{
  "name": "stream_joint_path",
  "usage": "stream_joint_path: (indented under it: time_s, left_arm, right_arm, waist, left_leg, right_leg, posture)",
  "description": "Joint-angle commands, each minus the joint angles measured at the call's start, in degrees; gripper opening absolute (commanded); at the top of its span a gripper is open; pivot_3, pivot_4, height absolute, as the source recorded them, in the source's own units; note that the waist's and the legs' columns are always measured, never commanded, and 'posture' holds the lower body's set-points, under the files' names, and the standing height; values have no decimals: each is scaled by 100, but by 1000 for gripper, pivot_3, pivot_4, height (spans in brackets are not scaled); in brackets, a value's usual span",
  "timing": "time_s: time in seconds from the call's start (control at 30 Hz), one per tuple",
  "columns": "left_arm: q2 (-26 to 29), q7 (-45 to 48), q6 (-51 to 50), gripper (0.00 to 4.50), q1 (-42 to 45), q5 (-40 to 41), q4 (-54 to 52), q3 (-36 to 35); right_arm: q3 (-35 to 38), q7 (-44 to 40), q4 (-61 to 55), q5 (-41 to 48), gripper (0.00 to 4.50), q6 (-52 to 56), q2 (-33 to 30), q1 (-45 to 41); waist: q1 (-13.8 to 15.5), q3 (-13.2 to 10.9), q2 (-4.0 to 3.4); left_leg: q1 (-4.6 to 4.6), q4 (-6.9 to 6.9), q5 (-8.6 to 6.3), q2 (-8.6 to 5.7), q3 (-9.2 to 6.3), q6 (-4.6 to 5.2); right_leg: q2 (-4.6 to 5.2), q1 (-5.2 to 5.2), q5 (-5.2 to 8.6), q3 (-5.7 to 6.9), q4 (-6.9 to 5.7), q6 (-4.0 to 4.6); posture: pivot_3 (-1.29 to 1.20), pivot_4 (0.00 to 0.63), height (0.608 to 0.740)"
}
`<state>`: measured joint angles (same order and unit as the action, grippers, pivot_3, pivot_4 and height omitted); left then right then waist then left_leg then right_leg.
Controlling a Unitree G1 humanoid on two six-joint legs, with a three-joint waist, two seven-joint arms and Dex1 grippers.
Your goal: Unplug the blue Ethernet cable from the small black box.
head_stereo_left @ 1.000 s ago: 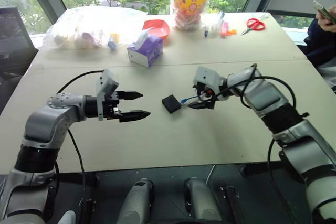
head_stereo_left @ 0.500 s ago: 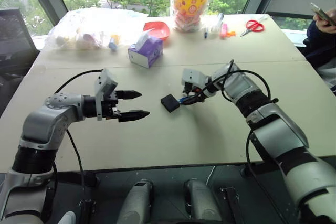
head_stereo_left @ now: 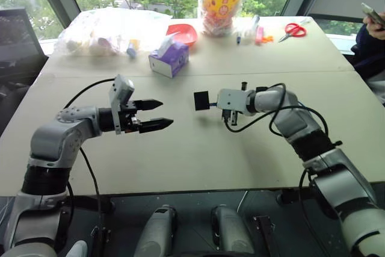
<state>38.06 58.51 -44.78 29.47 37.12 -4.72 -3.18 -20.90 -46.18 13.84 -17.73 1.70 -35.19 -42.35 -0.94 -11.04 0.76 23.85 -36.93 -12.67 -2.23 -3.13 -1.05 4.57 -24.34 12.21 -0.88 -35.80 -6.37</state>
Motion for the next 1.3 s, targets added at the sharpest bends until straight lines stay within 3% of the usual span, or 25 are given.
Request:
stream_joint_path:
  time_s: [0.03, 0.27, 0.67, 0.8, 0.93, 1.0, 1.17, 1.3]
  left_arm:
    - [-103, -31, -54, 4500, 277, 138, 157, -111]
    - [-606, -164, -259, 4500, 1056, 270, 913, -162]
    - [-1033, 19, -463, 4500, 1295, 429, 904, -17]
    - [-1077, 97, -412, 3261, 1266, 373, 865, 54]
    - [-1106, 103, -392, 1238, 1291, 343, 916, 56]
    - [-1093, 126, -385, 489, 1300, 331, 936, 55]
    - [-919, 308, -235, 526, 1338, 144, 989, 172]
    - [-664, 639, -130, 526, 1353, 49, 1061, 280]
  right_arm:
    - [642, 687, -1296, 79, 36, -120, 87, 406]
    - [827, 1117, -2649, -179, 36, -366, 93, 1173]
    - [687, 784, -3275, -253, 36, -544, -26, 1415]
    - [693, 706, -3325, -253, 0, -498, 7, 1384]
    - [690, 675, -3357, -284, 0, -497, 24, 1353]
    - [712, 657, -3358, -262, 0, -472, 44, 1334]
    - [839, 401, -3269, 220, 0, -79, 184, 1161]
    - [1090, -728, -3501, 1717, 1685, 1902, 199, 884]
  waist:
    - [-27, 0, 0]
    - [13, -1, 3]
    - [12, -1, 5]
    - [14, -2, 5]
    - [15, -1, 5]
    - [15, -1, 5]
    - [11, -2, 5]
    - [9, -2, 5]
  left_leg:
    - [0, 3, 0, 0, 5, 0]
    - [-4, -8, 2, 5, 4, -1]
    - [-4, -11, 2, 7, 3, 0]
    - [-4, -11, 2, 7, 3, 0]
    - [-4, -11, 2, 7, 2, 0]
    - [-4, -11, 2, 7, 2, 0]
    - [-4, -10, 2, 8, 2, 0]
    - [-4, -10, 2, 10, 1, 0]
  right_leg:
    - [-3, -4, 0, -4, -1, 1]
    - [-8, 0, 11, -3, -13, 18]
    - [-4, 4, 12, -3, -11, 18]
    - [-4, 4, 13, -3, -10, 19]
    - [-4, 4, 13, -3, -10, 19]
    - [-4, 4, 13, -3, -10, 19]
    - [-4, 4, 13, -3, -10, 20]
    - [-5, 3, 13, -4, -10, 20]
  posture:
    - [0, 150, 740]
    - [0, 150, 740]
    - [0, 150, 740]
    - [0, 150, 740]
    - [0, 150, 740]
    - [0, 150, 740]
    - [0, 150, 740]
    - [0, 150, 740]
